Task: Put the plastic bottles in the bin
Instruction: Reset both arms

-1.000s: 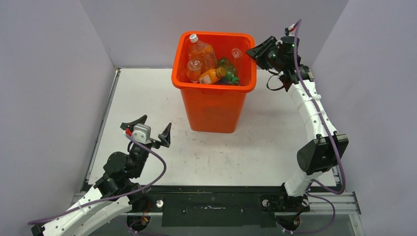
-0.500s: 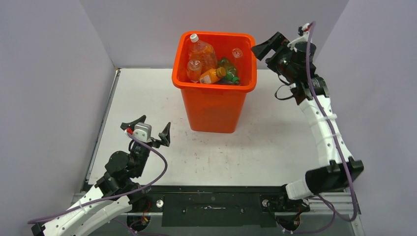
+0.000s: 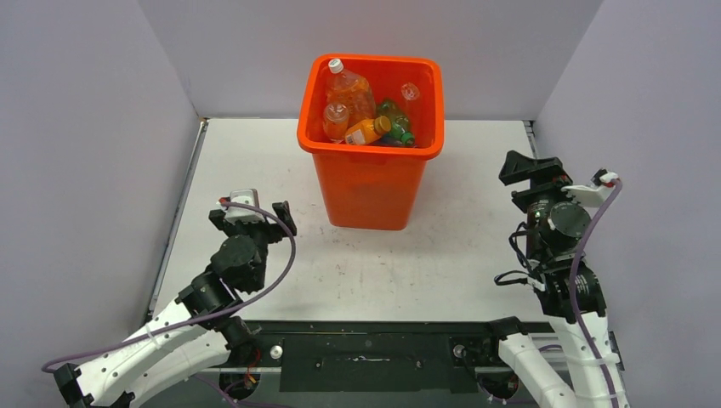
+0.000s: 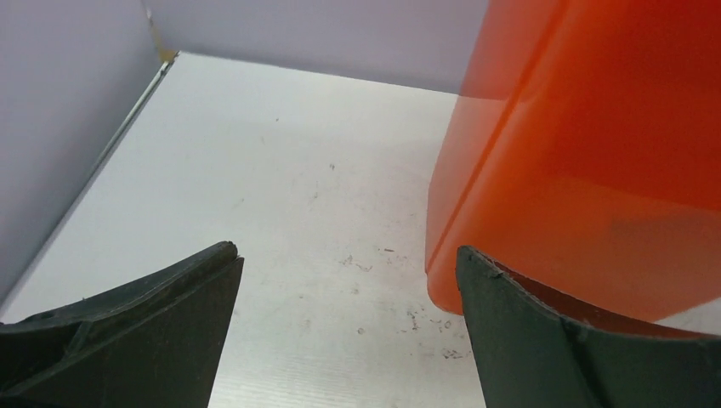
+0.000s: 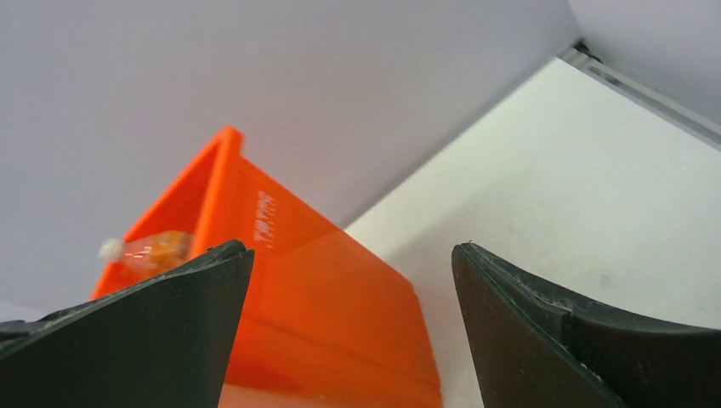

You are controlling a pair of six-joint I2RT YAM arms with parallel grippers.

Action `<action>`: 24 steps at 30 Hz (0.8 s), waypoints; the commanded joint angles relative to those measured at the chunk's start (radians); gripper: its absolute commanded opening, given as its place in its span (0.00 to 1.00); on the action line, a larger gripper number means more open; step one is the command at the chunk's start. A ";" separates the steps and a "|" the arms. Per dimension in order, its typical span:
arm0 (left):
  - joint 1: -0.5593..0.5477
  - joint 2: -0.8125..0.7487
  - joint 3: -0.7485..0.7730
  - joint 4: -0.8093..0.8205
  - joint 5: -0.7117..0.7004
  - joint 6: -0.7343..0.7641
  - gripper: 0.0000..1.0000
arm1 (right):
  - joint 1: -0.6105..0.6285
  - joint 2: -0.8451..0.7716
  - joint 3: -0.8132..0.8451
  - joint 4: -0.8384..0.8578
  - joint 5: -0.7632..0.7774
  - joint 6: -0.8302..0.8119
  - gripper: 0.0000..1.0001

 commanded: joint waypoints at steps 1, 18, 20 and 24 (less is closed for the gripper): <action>0.006 0.065 0.106 -0.238 -0.253 -0.413 0.96 | 0.011 -0.015 -0.111 -0.033 0.101 0.055 0.90; 0.273 0.262 -0.257 0.388 0.093 -0.081 0.96 | 0.009 0.158 -0.594 0.484 0.099 -0.155 0.90; 0.356 0.357 -0.270 0.436 0.088 -0.107 0.96 | 0.008 0.239 -0.597 0.528 0.137 -0.196 0.90; 0.393 0.387 -0.253 0.447 -0.028 -0.138 0.96 | -0.002 0.291 -0.623 0.594 0.234 -0.293 0.90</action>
